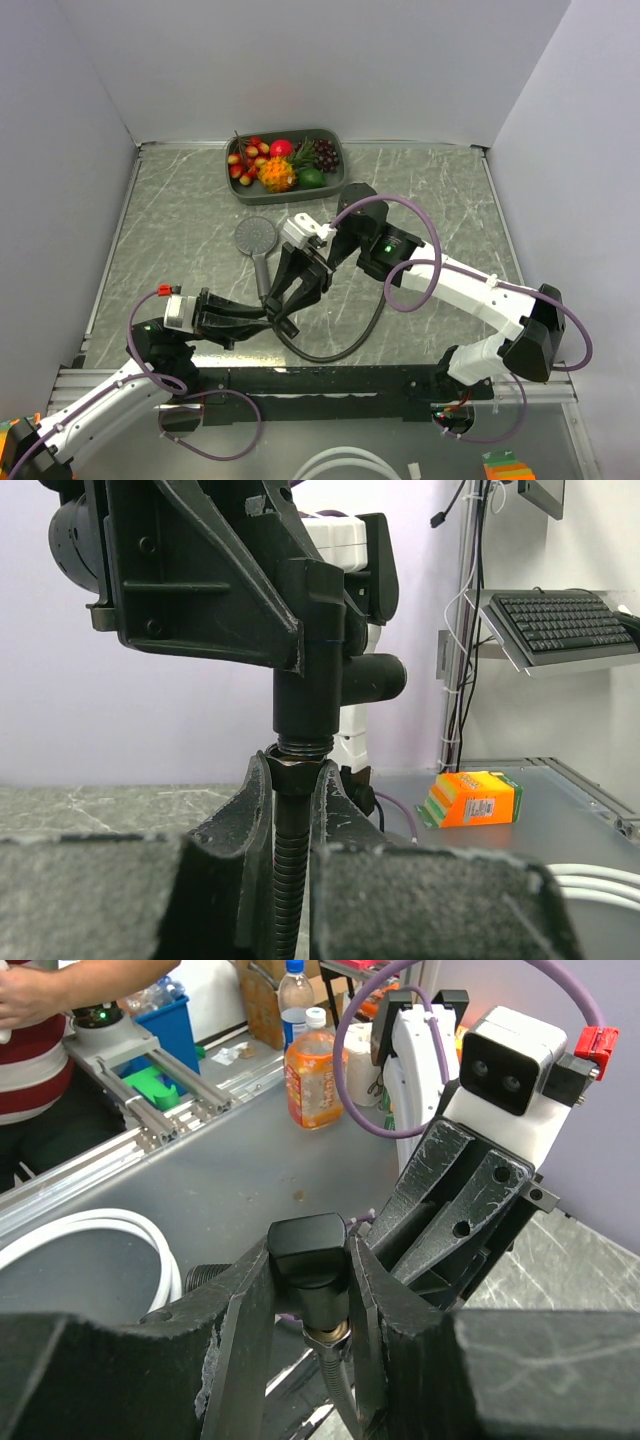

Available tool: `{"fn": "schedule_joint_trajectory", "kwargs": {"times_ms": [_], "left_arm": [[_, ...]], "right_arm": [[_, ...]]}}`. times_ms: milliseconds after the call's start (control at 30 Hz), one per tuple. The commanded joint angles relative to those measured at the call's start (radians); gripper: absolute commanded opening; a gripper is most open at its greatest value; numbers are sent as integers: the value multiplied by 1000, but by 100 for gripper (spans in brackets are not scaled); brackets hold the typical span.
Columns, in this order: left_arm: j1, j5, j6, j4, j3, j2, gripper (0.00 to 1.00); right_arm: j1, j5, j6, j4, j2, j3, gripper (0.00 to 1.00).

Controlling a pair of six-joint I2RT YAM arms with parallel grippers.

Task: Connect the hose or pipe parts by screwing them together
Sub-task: Install the adaptor on the pipeline.

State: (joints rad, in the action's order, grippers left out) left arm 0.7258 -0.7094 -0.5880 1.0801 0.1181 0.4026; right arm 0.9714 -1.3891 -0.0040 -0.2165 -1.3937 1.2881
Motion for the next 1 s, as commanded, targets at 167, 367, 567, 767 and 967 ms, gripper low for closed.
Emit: {"fn": "schedule_joint_trajectory", "kwargs": {"times_ms": [167,367,567,767,967], "left_arm": [[-12,8,-4,38,9,-11,2],[-11,11,-3,40,11,-10,2],[-16,11,-3,40,9,-15,1],[-17,7,-7,41,9,-11,1],[-19,5,-6,44,8,-15,1]], "right_arm": [[-10,-22,27,-55,4,-26,0],[-10,-10,-40,51,7,-7,0],[-11,9,-80,153,12,-1,0],[-19,28,-88,146,51,-36,0],[-33,21,-39,77,53,-67,0]]}}
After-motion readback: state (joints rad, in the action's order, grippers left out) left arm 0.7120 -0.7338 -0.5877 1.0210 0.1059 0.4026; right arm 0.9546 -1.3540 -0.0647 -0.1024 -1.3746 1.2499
